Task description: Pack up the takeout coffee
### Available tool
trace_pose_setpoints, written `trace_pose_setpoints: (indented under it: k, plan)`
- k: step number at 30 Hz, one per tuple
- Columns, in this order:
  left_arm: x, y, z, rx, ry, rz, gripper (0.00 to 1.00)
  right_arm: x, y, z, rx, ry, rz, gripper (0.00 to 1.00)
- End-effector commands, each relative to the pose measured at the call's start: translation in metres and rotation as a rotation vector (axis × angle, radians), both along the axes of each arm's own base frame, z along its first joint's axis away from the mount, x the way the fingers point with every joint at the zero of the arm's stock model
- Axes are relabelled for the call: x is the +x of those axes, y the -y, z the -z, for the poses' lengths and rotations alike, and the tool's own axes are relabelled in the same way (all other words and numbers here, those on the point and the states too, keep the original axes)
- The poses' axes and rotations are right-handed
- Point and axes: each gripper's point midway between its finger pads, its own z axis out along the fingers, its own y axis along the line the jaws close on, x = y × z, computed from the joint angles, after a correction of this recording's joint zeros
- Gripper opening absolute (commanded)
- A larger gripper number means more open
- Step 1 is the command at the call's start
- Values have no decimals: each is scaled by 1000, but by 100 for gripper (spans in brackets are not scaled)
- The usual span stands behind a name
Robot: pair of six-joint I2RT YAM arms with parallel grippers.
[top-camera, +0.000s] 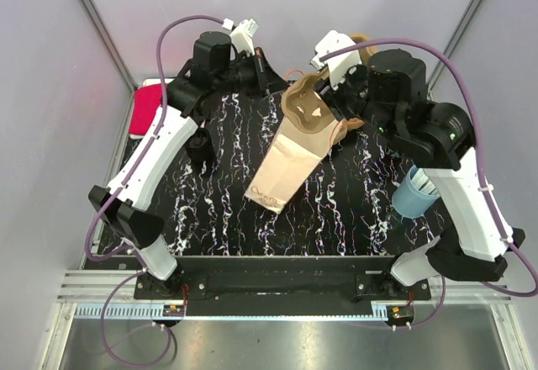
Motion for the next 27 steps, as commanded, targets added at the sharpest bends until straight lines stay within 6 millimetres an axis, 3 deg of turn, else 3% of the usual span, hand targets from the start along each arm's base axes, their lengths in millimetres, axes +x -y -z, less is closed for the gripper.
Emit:
trace_pose_setpoints:
  k: [1, 5, 6, 7, 13, 18, 24, 27]
  plan:
    - [20, -21, 23, 18, -34, -66, 0, -3, -13, 13, -19, -44, -55, 51]
    - [37, -56, 61, 41, -87, -129, 0, 2, -25, 30, -37, -80, -78, 51]
    - [39, -61, 64, 40, -81, -134, 2, 3, -28, 33, -40, -87, -83, 51]
    - [38, -64, 80, 51, -105, -128, 6, 6, -32, 41, -53, -100, -87, 51]
    - [25, -68, 70, 46, -24, -46, 27, 16, -44, 59, -79, -133, -98, 51]
    - [19, -64, 60, 24, 8, 1, 33, 23, -47, 59, -78, -130, -77, 51]
    - [16, -58, 53, -3, 26, 44, 49, 47, -51, 69, -107, -117, 11, 52]
    - [15, -58, 49, -9, 35, 49, 53, 58, -51, 65, -96, -101, 65, 51]
